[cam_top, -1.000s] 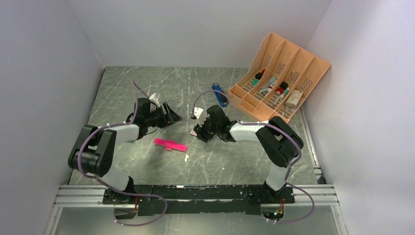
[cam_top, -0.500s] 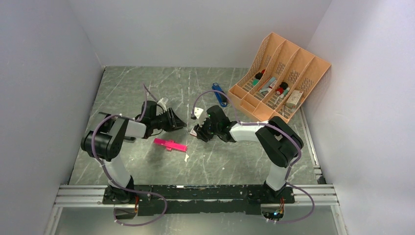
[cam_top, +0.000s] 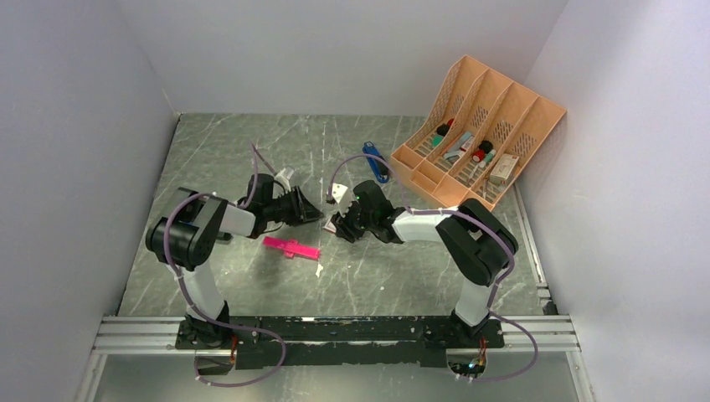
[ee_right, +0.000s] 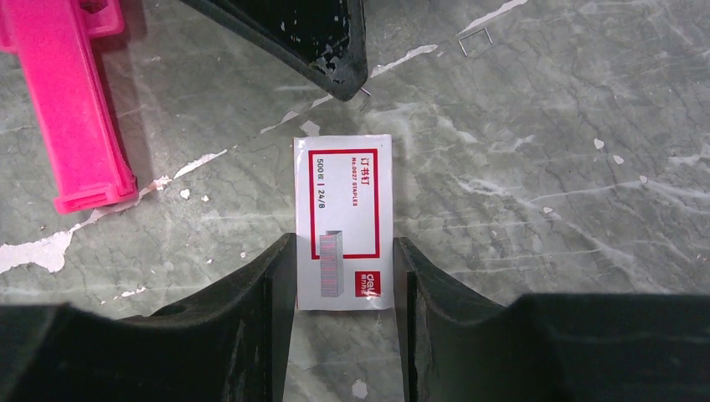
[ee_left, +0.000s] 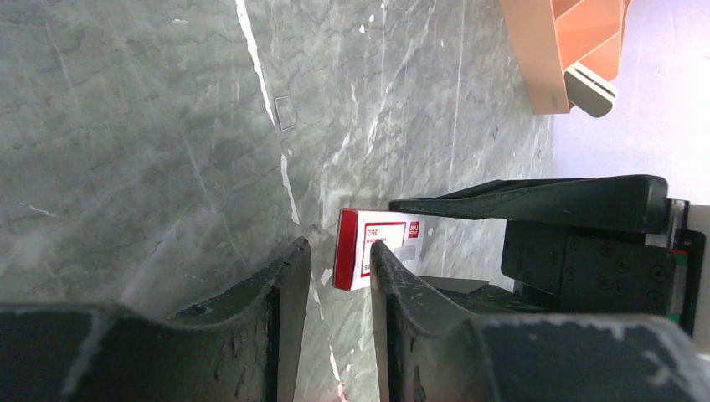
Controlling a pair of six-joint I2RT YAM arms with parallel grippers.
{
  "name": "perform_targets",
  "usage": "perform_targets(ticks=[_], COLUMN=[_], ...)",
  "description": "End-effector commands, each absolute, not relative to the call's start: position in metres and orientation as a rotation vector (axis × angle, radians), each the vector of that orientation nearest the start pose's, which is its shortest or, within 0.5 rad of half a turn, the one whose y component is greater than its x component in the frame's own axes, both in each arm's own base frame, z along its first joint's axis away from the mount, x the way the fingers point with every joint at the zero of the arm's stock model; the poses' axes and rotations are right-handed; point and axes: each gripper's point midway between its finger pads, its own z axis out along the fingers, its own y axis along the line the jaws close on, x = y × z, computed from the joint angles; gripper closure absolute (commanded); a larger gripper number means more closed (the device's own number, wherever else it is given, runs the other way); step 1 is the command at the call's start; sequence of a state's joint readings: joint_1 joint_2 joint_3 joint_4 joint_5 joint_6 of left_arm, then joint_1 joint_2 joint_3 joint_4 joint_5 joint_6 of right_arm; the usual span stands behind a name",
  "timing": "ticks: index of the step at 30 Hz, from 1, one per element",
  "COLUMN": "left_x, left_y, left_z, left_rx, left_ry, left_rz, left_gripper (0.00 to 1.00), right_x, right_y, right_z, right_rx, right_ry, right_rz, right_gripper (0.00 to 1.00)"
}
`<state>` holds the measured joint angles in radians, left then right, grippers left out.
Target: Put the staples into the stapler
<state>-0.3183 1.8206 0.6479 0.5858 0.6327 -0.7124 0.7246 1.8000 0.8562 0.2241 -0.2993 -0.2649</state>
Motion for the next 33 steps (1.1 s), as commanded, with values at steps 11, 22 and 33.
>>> perform_targets(ticks=[11, 22, 33], left_x=[0.332, 0.329, 0.319], left_y=[-0.26, -0.265, -0.273], left_z=[0.035, 0.032, 0.029], left_rx=[0.023, 0.033, 0.067], left_ry=[2.264, 2.272, 2.28], left_rz=[-1.291, -1.301, -1.334], left_gripper=[0.66, 0.67, 0.69], right_x=[0.272, 0.272, 0.274], right_y=[0.298, 0.298, 0.3], right_z=[-0.026, -0.028, -0.029], right_rx=[-1.282, -1.283, -1.282], right_ry=[2.101, 2.104, 2.096], right_rz=[0.557, 0.561, 0.562], right_gripper=[0.57, 0.57, 0.57])
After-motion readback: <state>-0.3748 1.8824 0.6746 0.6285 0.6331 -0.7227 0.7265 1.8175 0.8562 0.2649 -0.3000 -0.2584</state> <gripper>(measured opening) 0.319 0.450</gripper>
